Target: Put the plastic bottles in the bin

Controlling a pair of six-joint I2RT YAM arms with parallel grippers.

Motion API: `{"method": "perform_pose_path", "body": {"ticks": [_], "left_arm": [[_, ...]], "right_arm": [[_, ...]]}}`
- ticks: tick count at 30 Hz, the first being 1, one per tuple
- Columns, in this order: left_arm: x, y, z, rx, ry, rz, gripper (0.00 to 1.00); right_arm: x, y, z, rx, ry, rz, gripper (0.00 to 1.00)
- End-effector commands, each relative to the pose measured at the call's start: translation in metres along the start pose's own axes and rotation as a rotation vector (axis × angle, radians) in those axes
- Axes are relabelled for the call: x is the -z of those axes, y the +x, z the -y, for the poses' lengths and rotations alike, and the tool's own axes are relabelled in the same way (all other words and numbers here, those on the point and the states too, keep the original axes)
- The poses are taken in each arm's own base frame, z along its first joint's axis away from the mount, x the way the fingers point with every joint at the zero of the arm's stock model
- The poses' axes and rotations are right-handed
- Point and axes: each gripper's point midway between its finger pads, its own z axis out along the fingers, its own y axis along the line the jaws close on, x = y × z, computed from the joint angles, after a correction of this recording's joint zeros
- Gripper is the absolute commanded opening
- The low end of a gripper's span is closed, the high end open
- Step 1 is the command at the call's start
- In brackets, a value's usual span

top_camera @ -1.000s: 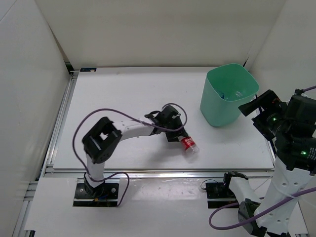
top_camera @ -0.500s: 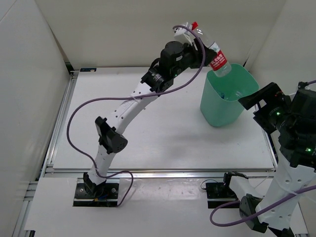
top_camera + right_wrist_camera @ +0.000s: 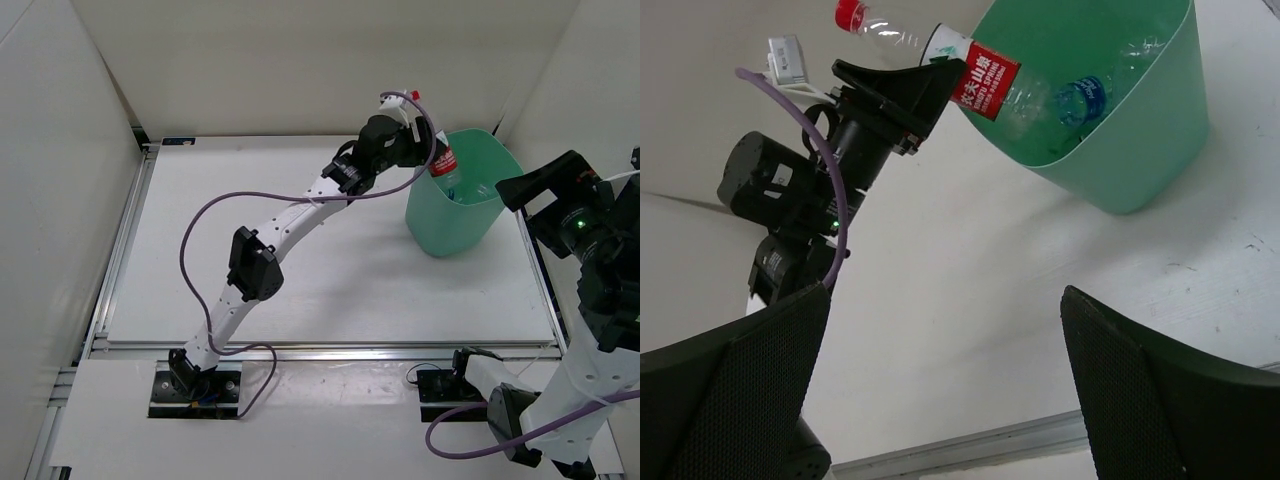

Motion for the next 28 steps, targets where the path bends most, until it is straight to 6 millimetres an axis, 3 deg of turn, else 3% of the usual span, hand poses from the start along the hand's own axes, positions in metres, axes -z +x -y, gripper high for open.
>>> {"method": "perform_pose_path", "body": {"ticks": [1, 4, 6, 7, 9, 11, 12, 13, 14, 15, 16, 17, 18, 19, 21, 22, 23, 24, 25, 26, 28], "left_arm": [[0.023, -0.046, 0.045, -0.020, 0.097, 0.083, 0.82], [0.024, -0.039, 0.048, -0.045, 0.105, 0.064, 1.00], [0.034, -0.052, 0.057, -0.060, 0.117, 0.084, 1.00], [0.035, -0.045, 0.059, -0.075, 0.117, 0.070, 1.00], [0.050, -0.063, 0.071, -0.105, 0.131, 0.094, 1.00], [0.062, -0.064, 0.067, -0.164, 0.108, 0.086, 1.00], [0.088, -0.091, 0.082, -0.188, 0.117, 0.133, 1.00], [0.093, -0.078, 0.065, -0.215, 0.063, 0.100, 1.00], [0.106, -0.081, 0.063, -0.244, 0.046, 0.102, 1.00], [0.145, -0.112, 0.081, -0.297, 0.058, 0.161, 1.00], [0.161, -0.118, 0.071, -0.312, 0.001, 0.181, 1.00], [0.170, -0.090, 0.047, -0.329, -0.069, 0.123, 1.00], [0.189, -0.093, 0.039, -0.345, -0.109, 0.135, 1.00], [0.227, -0.090, 0.031, -0.345, -0.157, 0.149, 1.00], [0.267, -0.086, 0.018, -0.332, -0.220, 0.177, 1.00], [0.311, -0.104, 0.025, -0.317, -0.217, 0.252, 1.00], [0.324, -0.076, -0.005, -0.328, -0.300, 0.219, 1.00], [0.343, -0.070, -0.016, -0.316, -0.326, 0.224, 1.00], [0.380, -0.077, -0.020, -0.316, -0.338, 0.268, 1.00], [0.392, -0.056, -0.042, -0.331, -0.389, 0.230, 1.00], [0.424, -0.052, -0.061, -0.319, -0.468, 0.240, 1.00]], "right_arm": [[-0.005, -0.003, 0.004, 0.031, 0.018, 0.001, 1.00], [-0.012, -0.001, 0.007, 0.026, 0.030, -0.018, 1.00], [-0.018, 0.000, 0.010, 0.021, 0.043, -0.037, 1.00], [-0.018, 0.000, 0.010, 0.021, 0.043, -0.037, 1.00], [-0.027, 0.001, 0.013, 0.003, 0.058, -0.059, 1.00], [-0.031, 0.000, 0.015, -0.009, 0.073, -0.061, 1.00], [-0.036, 0.002, 0.018, -0.014, 0.084, -0.077, 1.00], [-0.036, 0.002, 0.018, -0.014, 0.084, -0.077, 1.00], [-0.043, 0.003, 0.021, -0.030, 0.097, -0.095, 1.00], [-0.046, 0.005, 0.019, -0.033, 0.088, -0.112, 1.00], [-0.048, 0.007, 0.019, -0.036, 0.087, -0.125, 1.00], [-0.050, 0.008, 0.021, -0.037, 0.088, -0.128, 1.00], [-0.054, 0.007, 0.018, -0.036, 0.073, -0.127, 1.00], [-0.058, 0.011, 0.022, -0.039, 0.080, -0.137, 1.00], [-0.061, 0.009, 0.023, -0.034, 0.069, -0.121, 1.00], [-0.060, 0.010, 0.025, -0.020, 0.077, -0.116, 1.00], [-0.060, 0.010, 0.025, -0.019, 0.077, -0.116, 1.00], [-0.060, 0.010, 0.026, -0.009, 0.076, -0.116, 1.00], [-0.066, 0.013, 0.031, -0.003, 0.089, -0.137, 1.00], [-0.066, 0.015, 0.029, -0.002, 0.075, -0.138, 1.00], [-0.073, 0.018, 0.036, -0.016, 0.096, -0.134, 1.00]]}}
